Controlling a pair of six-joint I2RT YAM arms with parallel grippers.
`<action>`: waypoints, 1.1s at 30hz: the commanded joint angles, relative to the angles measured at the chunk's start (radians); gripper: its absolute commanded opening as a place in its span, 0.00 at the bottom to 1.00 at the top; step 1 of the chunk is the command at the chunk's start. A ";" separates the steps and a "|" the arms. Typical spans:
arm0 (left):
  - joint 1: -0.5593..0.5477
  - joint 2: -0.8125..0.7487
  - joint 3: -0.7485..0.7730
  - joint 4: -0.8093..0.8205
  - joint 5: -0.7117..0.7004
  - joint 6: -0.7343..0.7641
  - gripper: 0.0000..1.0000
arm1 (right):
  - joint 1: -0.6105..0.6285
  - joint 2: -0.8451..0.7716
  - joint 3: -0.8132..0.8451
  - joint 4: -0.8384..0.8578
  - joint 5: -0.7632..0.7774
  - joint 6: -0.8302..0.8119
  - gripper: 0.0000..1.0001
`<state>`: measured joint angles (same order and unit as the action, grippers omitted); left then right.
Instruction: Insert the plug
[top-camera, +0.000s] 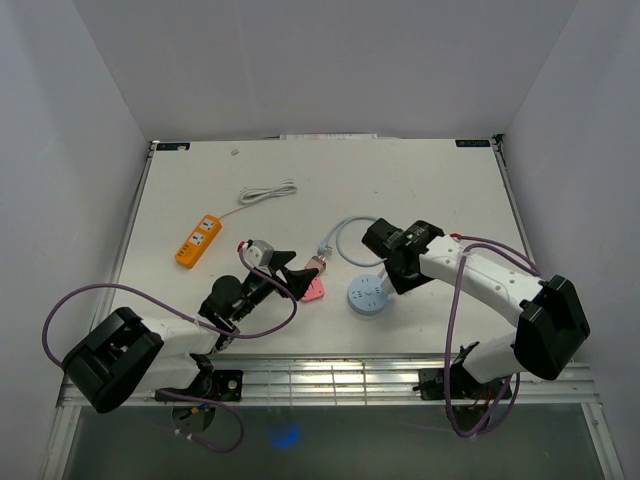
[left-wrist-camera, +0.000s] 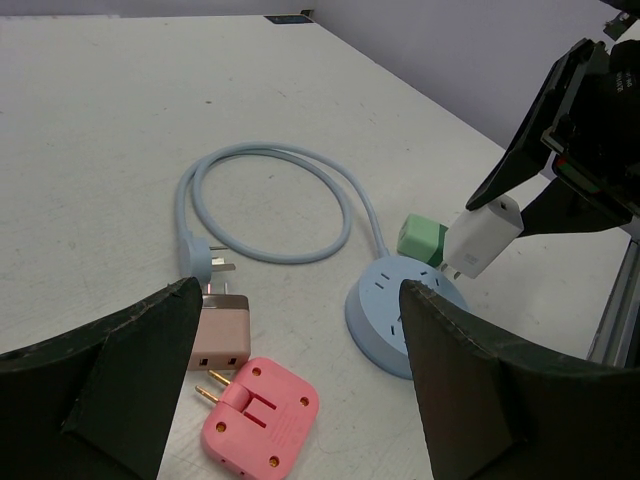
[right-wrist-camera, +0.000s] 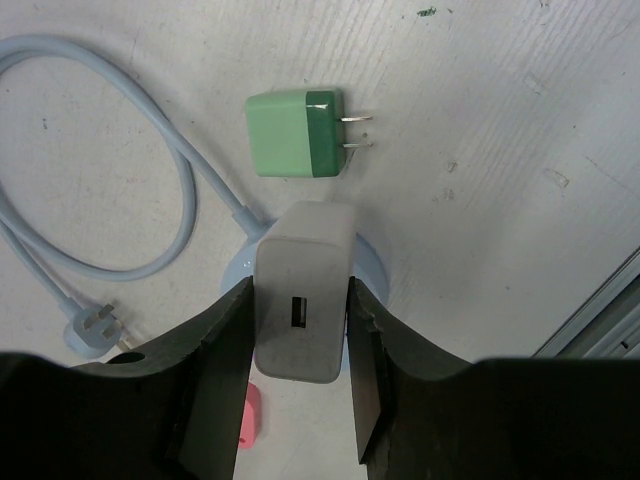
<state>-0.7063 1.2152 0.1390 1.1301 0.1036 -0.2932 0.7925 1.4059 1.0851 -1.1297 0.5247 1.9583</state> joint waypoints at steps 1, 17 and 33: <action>0.001 0.000 0.001 0.022 -0.002 0.005 0.90 | 0.010 0.014 0.045 -0.016 0.047 0.076 0.08; 0.001 0.010 0.005 0.016 -0.015 0.002 0.90 | 0.033 0.064 0.053 0.002 0.052 0.102 0.08; 0.001 0.004 0.004 0.011 -0.015 0.002 0.90 | 0.057 0.094 0.050 -0.019 0.064 0.180 0.08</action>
<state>-0.7063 1.2232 0.1390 1.1297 0.0925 -0.2932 0.8413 1.4830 1.1088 -1.1015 0.5472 1.9614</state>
